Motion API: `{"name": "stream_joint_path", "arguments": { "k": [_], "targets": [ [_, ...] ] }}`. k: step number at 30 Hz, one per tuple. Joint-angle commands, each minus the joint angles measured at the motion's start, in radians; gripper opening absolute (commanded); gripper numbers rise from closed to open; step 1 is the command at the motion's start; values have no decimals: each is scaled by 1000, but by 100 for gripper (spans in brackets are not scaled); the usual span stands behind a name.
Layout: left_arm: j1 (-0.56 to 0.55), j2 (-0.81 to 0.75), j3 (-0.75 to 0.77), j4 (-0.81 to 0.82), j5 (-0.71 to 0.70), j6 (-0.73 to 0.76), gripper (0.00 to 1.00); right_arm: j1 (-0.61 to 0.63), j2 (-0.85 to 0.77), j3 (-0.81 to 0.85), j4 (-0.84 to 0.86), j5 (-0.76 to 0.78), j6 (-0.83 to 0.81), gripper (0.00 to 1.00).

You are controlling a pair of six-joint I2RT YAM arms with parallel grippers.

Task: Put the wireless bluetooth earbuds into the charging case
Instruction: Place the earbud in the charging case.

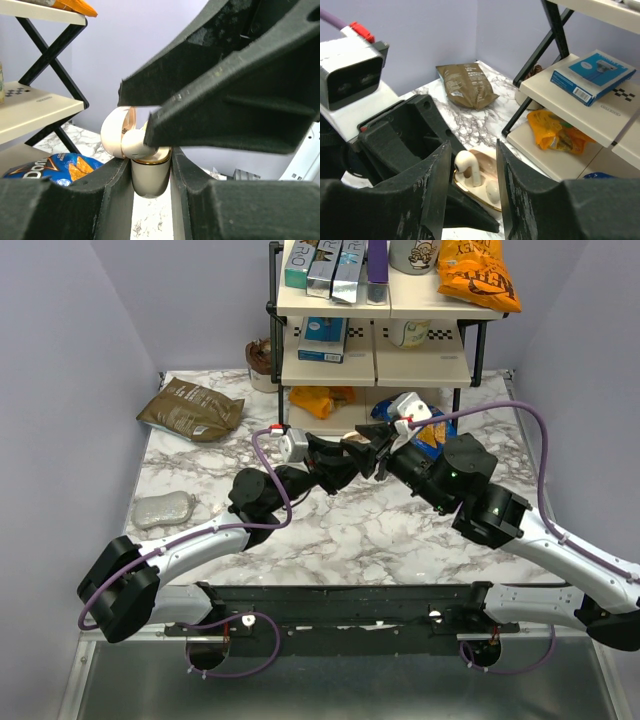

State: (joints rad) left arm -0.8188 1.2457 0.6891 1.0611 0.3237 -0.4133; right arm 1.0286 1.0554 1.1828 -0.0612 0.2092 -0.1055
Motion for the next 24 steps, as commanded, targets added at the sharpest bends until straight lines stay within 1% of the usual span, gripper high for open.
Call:
{"name": "stream_joint_path", "arguments": {
  "k": [1,5,7,10,11,13,14,17,19,24],
  "targets": [
    [3,-19,1,59,-9,5,0,7,-15,70,-52,38,20,50],
    [4,-25,-6,56,-6,10,0,5,-25,107,-101,22,21,49],
    [4,-26,-8,53,-6,10,0,7,-23,132,-126,10,21,46],
    [4,-29,-13,48,-6,13,0,7,-14,162,-179,-10,17,45],
    [4,-31,-13,43,-3,18,0,7,-2,181,-237,-14,17,45],
    [4,-34,-13,25,-2,22,0,7,37,221,-294,-33,12,46],
    [4,-35,-11,20,0,25,0,7,51,262,-357,-37,10,46],
    [4,-38,-7,-7,3,37,0,5,98,314,-435,-56,12,46],
    [4,-42,-3,-26,3,42,0,5,116,331,-457,-67,18,46],
    [4,-46,6,-68,0,54,0,5,173,426,-569,-59,50,46]
  ]
}}
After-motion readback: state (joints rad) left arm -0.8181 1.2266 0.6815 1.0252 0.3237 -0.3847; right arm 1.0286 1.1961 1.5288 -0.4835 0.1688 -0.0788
